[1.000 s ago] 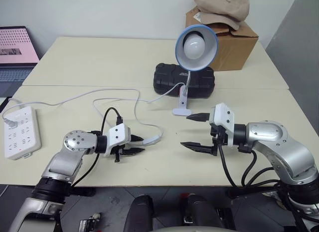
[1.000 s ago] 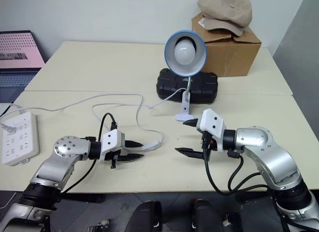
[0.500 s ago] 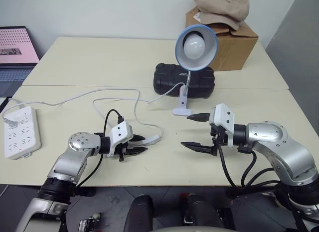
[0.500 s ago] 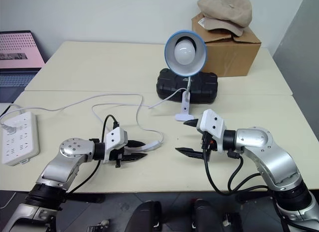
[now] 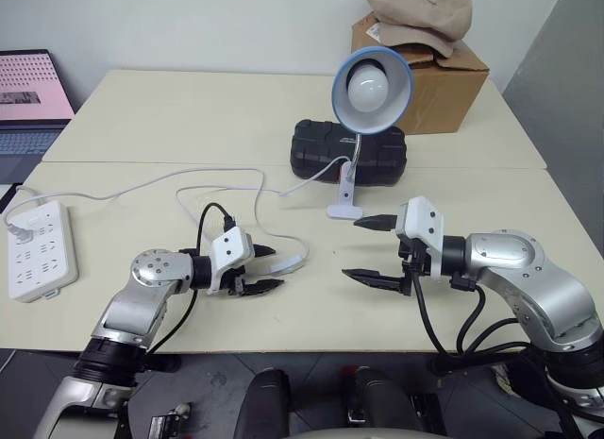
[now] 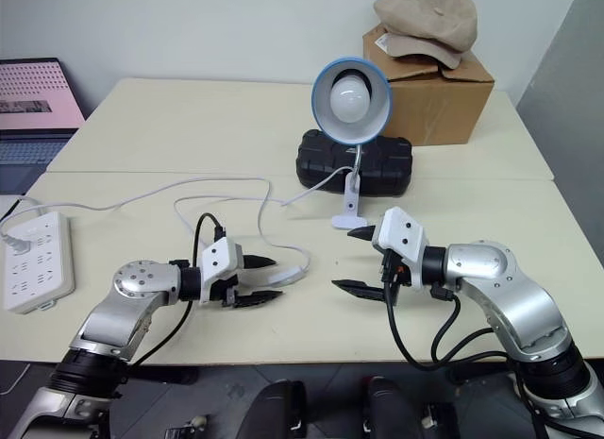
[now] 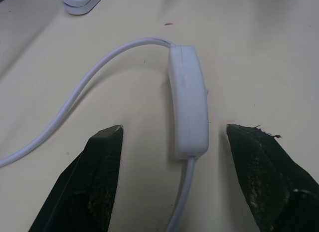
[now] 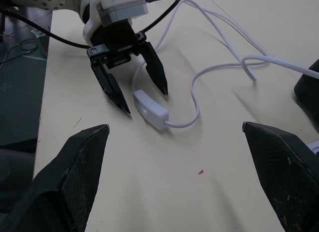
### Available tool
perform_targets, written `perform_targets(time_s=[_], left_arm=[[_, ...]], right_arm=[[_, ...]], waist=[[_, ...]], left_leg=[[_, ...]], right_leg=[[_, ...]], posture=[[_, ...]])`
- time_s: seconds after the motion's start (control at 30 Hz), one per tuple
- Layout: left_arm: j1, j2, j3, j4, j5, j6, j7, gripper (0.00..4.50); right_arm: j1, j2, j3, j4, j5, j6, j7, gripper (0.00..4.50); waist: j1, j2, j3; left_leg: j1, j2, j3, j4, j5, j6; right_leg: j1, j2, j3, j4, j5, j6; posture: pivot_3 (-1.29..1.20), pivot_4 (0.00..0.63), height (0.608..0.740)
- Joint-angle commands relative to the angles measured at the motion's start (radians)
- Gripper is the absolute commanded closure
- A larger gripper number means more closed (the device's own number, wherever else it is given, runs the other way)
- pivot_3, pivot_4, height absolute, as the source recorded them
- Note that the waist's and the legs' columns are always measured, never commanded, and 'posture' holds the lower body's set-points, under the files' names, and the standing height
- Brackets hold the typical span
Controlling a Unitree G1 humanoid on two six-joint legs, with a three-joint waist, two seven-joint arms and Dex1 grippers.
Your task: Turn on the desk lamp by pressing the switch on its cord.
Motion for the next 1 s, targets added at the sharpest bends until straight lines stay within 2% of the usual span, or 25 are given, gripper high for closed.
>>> perform_targets(time_s=[0.03,0.37,0.63,0.77,1.0], left_arm=[[-0.014,-0.007,-0.005,0.001,0.012,-0.007,0.011,2.0],[-0.018,-0.011,-0.019,0.014,0.016,-0.02,0.003,4.12],[-0.075,0.05,-0.011,-0.046,0.02,-0.004,-0.06,4.11],[-0.118,0.084,-0.02,-0.082,0.012,0.04,-0.102,4.11],[-0.177,0.106,-0.038,-0.143,0.011,0.124,-0.144,4.11]], right_arm=[[-0.007,-0.008,-0.011,-0.039,0.008,-0.008,-0.001,0.0],[-0.001,-0.01,-0.011,-0.046,0.004,-0.009,-0.003,0.0],[-0.065,0.008,0.023,-0.028,0.01,-0.007,0.024,0.0],[-0.167,0.038,0.121,0.019,-0.033,0.018,0.033,0.0],[-0.372,0.155,0.28,0.165,-0.077,0.086,0.061,0.0]], waist=[[0.0,0.0,0.0],[0.0,0.0,0.0],[-0.001,0.0,0.0],[-0.001,0.0,0.0],[-0.004,0.0,0.0]], left_leg=[[0.0,0.0,0.0,0.0,0.0,0.0],[0.0,0.0,0.0,0.0,0.0,0.0],[0.0,0.0,0.0,0.0,0.0,0.0],[0.0,0.0,0.0,0.0,0.0,0.0],[-0.001,0.0,0.0,0.0,0.0,0.0]], right_leg=[[0.0,0.0,0.0,0.0,0.0,0.0],[0.0,0.0,0.0,0.0,0.0,0.0],[0.0,0.0,0.0,0.0,0.0,0.0],[0.0,0.0,0.0,0.0,0.0,0.0],[-0.002,0.001,0.0,0.001,0.0,0.0]], posture=[[0.0,0.15,0.74],[0.0,0.15,0.74],[0.0,0.15,0.74],[0.0,0.15,0.74],[0.0,0.15,0.74]])
